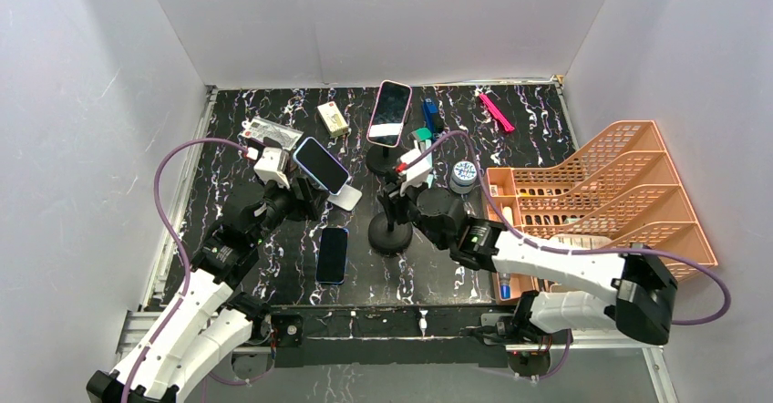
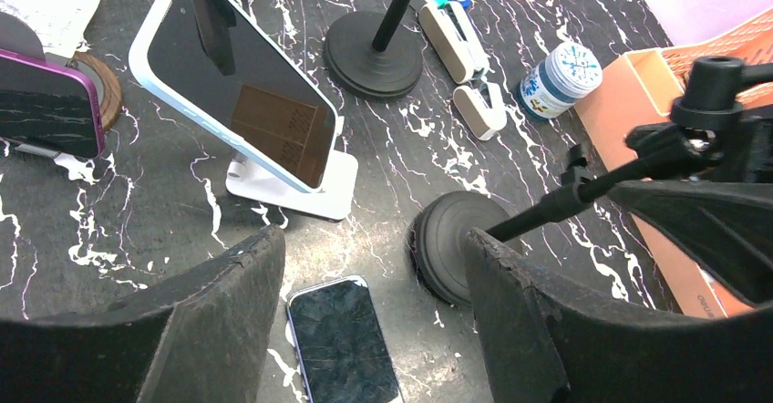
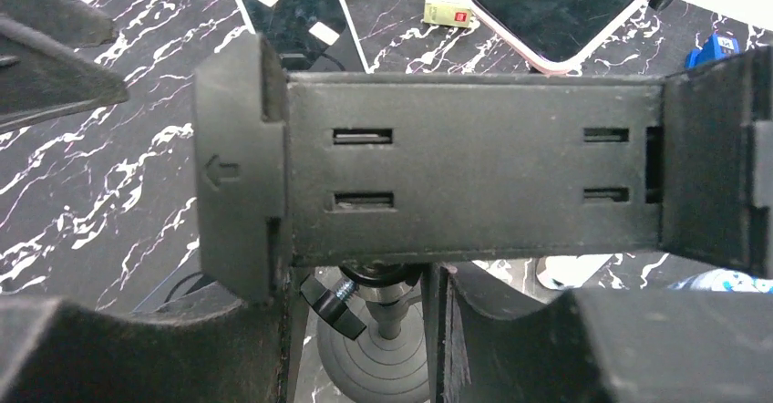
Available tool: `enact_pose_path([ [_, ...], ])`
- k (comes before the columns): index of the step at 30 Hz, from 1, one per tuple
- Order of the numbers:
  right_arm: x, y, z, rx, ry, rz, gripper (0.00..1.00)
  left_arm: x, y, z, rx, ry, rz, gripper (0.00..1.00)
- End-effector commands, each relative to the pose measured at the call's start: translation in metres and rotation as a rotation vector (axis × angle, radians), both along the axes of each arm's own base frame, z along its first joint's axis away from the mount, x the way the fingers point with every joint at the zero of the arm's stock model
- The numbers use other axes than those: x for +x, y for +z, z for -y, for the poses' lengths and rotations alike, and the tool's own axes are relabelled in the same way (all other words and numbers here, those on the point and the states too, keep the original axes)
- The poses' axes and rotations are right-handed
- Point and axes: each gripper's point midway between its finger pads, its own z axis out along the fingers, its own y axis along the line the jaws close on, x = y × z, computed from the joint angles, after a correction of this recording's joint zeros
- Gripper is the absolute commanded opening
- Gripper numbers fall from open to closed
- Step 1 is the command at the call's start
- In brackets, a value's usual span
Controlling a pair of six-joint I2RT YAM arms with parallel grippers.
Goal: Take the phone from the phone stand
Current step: Pick up the phone stand at the center of the board, then place the phone stand at the center of the board.
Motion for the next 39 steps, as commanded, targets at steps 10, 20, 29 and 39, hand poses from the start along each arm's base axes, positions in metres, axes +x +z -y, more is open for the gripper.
enact_pose_path([
  [10, 0.006, 0.157, 0.040, 0.139, -0.099, 0.217, 0.00, 0.004, 0.009, -0.001, -0.007, 0.010, 0.039, 0.68],
  [20, 0.095, 0.188, 0.095, 0.155, -0.308, 0.191, 0.00, 0.001, 0.012, -0.002, -0.013, 0.010, 0.049, 0.68],
  [29, 0.143, 0.194, 0.150, 0.253, -0.460, 0.197, 0.00, -0.001, 0.013, 0.000, -0.014, 0.001, 0.050, 0.68],
  [39, 0.160, 0.189, 0.163, 0.250, -0.511, 0.202, 0.00, -0.001, 0.011, 0.002, -0.012, -0.005, 0.046, 0.68],
])
